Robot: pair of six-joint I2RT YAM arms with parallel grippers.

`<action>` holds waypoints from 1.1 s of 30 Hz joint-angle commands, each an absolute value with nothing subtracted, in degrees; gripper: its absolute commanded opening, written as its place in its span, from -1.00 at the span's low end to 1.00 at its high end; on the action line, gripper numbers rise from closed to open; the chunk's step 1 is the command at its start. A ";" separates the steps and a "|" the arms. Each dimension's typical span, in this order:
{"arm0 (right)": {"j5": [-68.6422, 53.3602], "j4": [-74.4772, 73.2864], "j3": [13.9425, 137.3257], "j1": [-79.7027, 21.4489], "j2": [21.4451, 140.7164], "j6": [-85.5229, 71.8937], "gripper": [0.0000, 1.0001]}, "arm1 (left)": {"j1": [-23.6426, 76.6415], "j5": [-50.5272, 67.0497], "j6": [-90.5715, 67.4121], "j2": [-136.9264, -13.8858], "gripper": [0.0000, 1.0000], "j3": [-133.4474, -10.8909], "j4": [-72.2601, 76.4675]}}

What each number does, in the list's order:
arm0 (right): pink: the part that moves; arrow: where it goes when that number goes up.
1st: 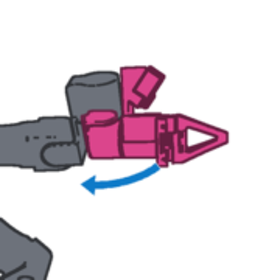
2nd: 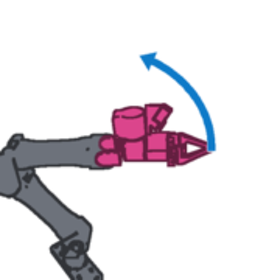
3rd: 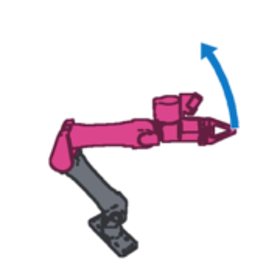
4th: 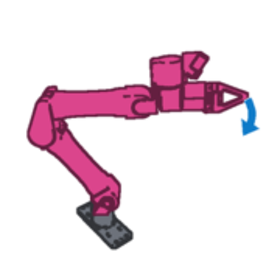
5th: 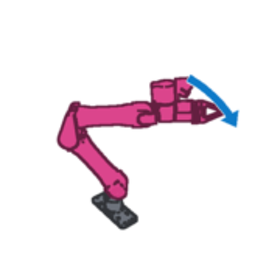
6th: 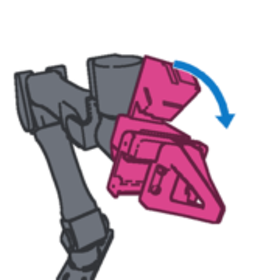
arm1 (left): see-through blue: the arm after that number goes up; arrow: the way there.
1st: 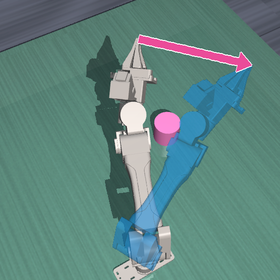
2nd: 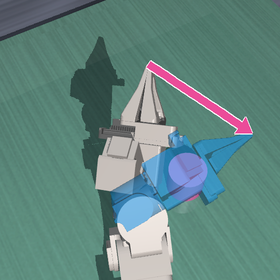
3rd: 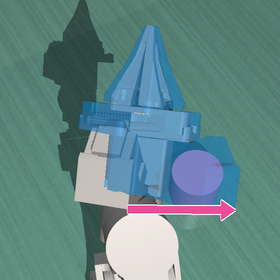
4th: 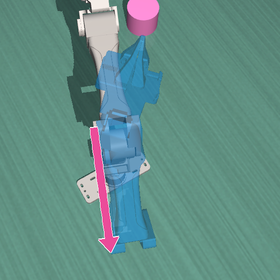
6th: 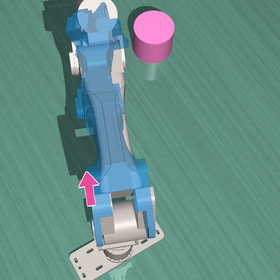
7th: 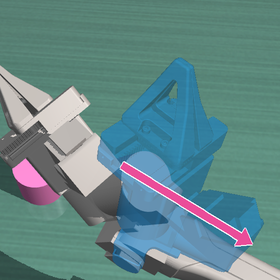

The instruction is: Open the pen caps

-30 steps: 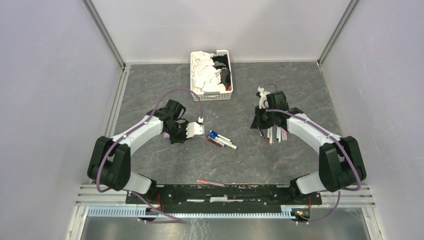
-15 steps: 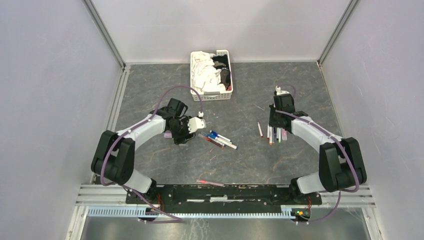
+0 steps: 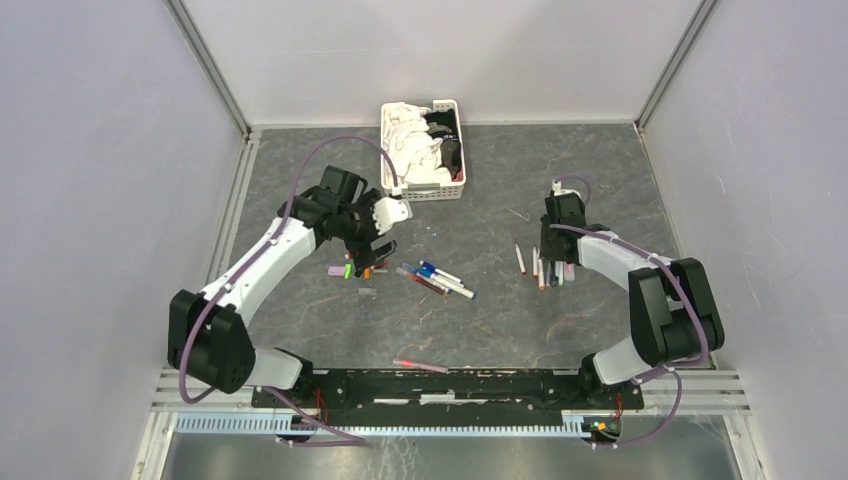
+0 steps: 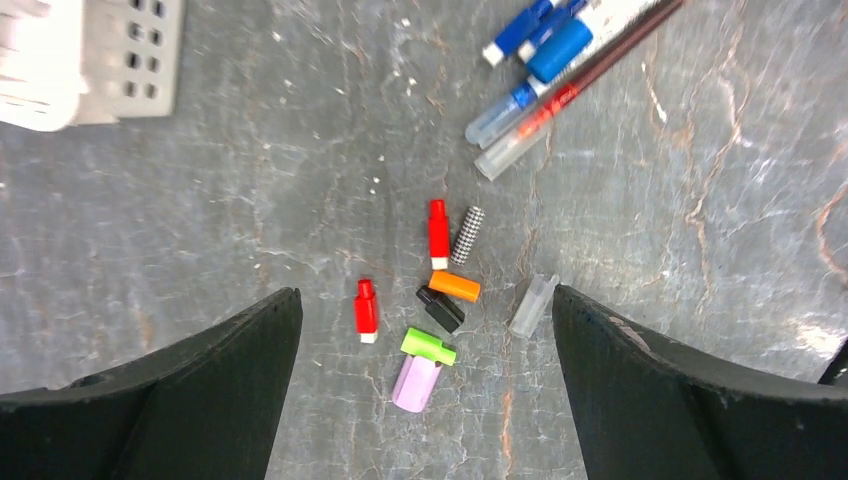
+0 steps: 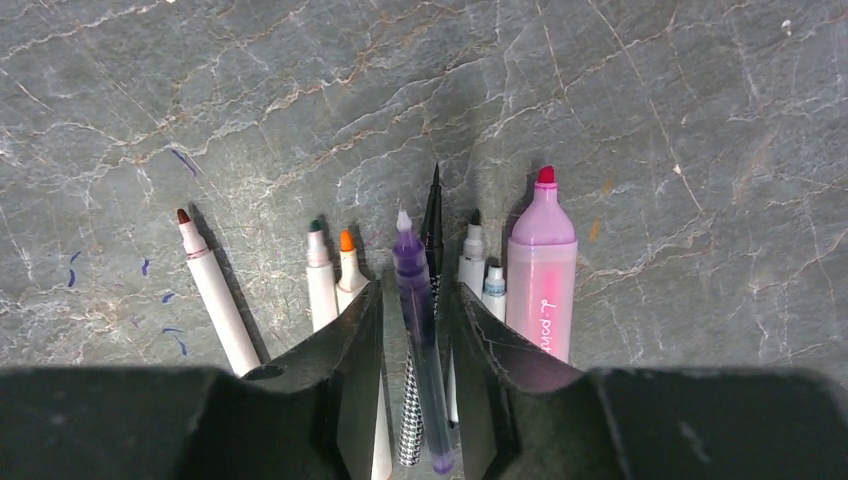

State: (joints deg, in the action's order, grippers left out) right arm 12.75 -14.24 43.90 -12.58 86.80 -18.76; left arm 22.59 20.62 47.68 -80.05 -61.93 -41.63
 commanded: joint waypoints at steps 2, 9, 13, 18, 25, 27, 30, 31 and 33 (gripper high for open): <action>14.39 -13.30 44.38 -12.29 85.51 -19.13 -0.25 | 22.33 23.30 41.58 -76.19 1.00 -68.07 -45.89; 12.12 -14.03 44.99 -13.01 79.96 -19.47 -0.22 | 21.94 18.65 38.11 -74.82 1.00 -72.41 -47.63; 11.26 -14.85 46.17 -17.75 77.07 -17.67 -0.20 | 20.60 17.78 37.50 -74.13 1.00 -72.77 -47.31; 4.46 -15.19 49.62 -27.92 79.88 -11.64 -0.22 | 18.66 20.23 36.62 -73.98 1.00 -73.02 -47.05; -3.11 -12.72 53.20 -38.84 87.20 -7.22 -0.26 | 18.52 20.65 36.74 -74.53 1.00 -73.30 -49.51; -4.14 -13.05 54.87 -41.21 89.39 -6.11 -0.25 | 18.50 20.65 36.73 -74.57 1.00 -73.26 -50.18; -4.18 -14.41 57.04 -43.91 92.84 -4.84 -0.22 | 18.54 20.46 36.75 -74.29 1.00 -72.81 -50.48; -4.11 -15.02 57.44 -44.46 93.95 -4.48 -0.22 | 18.52 20.30 36.83 -74.19 1.00 -72.59 -50.53; -4.08 -15.62 57.64 -45.35 95.28 -4.22 -0.21 | 18.53 20.07 36.83 -74.14 1.00 -72.31 -50.48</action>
State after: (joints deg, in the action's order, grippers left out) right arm -3.03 -14.72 55.00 -43.92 93.23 -6.57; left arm 18.61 19.57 38.74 -75.46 -70.98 -49.82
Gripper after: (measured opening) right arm 0.389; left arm 0.996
